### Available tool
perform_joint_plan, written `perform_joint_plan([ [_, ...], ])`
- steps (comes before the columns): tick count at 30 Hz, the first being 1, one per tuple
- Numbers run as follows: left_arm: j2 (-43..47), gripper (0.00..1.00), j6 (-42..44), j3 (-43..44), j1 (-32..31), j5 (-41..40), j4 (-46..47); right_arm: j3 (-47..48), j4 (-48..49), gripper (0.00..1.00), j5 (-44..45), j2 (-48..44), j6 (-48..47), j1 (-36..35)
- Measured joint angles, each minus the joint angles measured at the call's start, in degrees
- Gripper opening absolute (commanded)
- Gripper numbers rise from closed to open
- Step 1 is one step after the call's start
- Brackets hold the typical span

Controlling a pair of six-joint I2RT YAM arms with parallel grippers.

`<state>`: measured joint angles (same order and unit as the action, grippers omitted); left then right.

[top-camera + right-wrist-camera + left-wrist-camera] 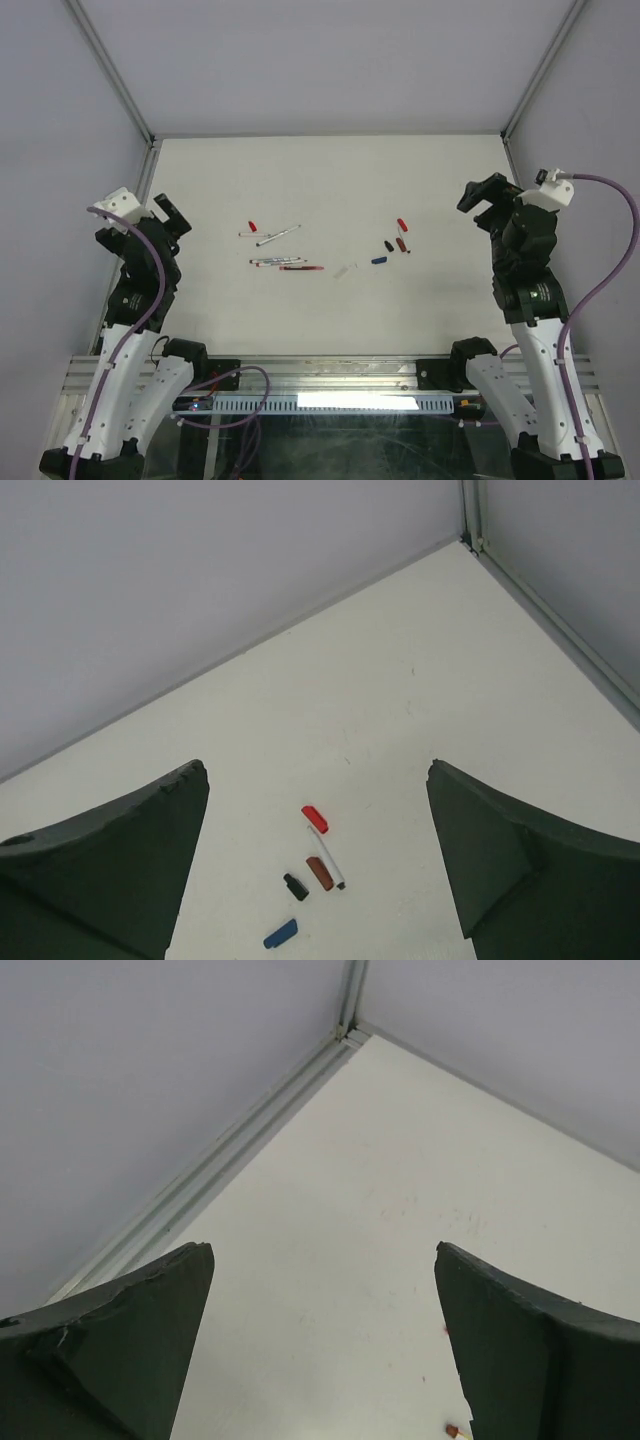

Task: Insert the pens into the pen caps
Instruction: Pick up the pen from the center of the board.

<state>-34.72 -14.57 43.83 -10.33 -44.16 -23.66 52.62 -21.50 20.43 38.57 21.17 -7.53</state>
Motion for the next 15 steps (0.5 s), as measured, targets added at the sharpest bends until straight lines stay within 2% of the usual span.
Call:
perform_joint_plan([
  [9, -8.7, 0.98, -2.0, 3.6, -2.1, 10.8, -4.4, 0.2, -5.3, 0.98, -5.0, 4.0, 0.9, 0.0],
  [15, -12.6, 0.99, -3.0, 6.5, -3.3, 17.7, -6.7, 0.3, -8.7, 0.97, -9.1, 8.0, 1.1, 0.0],
])
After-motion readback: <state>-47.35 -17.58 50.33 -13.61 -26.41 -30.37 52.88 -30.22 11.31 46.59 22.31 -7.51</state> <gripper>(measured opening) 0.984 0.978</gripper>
